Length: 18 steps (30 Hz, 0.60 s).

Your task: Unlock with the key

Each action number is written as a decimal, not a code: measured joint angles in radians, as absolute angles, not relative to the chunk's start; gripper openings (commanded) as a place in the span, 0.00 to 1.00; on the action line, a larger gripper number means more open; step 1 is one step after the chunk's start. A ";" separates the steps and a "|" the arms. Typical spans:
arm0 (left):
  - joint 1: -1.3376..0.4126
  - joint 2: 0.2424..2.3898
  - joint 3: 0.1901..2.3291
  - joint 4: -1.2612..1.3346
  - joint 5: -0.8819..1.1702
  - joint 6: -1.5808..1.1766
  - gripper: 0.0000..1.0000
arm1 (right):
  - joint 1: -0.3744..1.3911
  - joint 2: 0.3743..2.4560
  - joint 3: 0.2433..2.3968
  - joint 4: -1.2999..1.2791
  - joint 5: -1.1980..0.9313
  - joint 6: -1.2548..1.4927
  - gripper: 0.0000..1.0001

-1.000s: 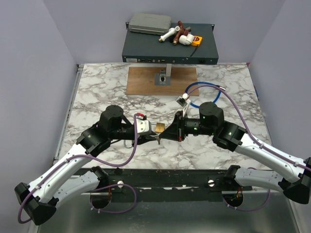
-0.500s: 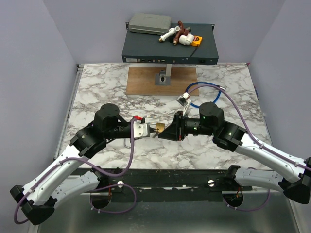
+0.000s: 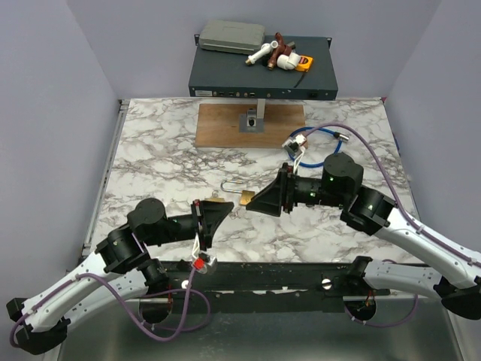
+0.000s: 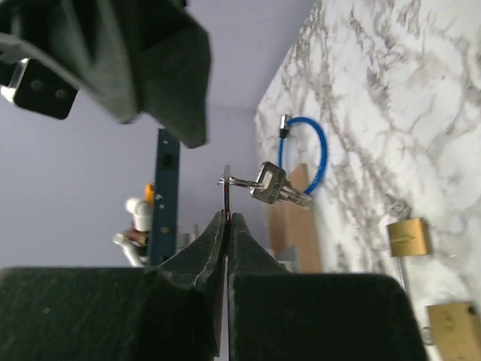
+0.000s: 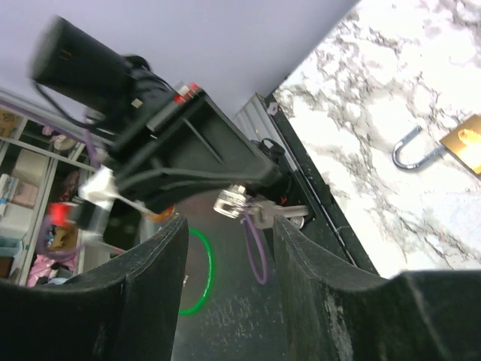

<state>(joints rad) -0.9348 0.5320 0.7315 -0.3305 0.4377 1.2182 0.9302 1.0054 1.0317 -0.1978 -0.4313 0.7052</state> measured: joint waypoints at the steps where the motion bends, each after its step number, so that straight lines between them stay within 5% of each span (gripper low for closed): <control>1: -0.941 0.514 0.702 -0.315 0.436 1.282 0.00 | 0.930 0.999 1.040 -0.198 -0.431 0.705 0.54; 18: -0.978 0.472 0.580 -0.184 0.415 1.772 0.00 | 0.930 1.055 0.936 -0.067 -0.488 0.784 0.52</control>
<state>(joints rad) -0.9779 0.4717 0.5800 -0.1844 0.4152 1.7718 0.9302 1.0550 0.9360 -0.0673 -0.4877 0.7837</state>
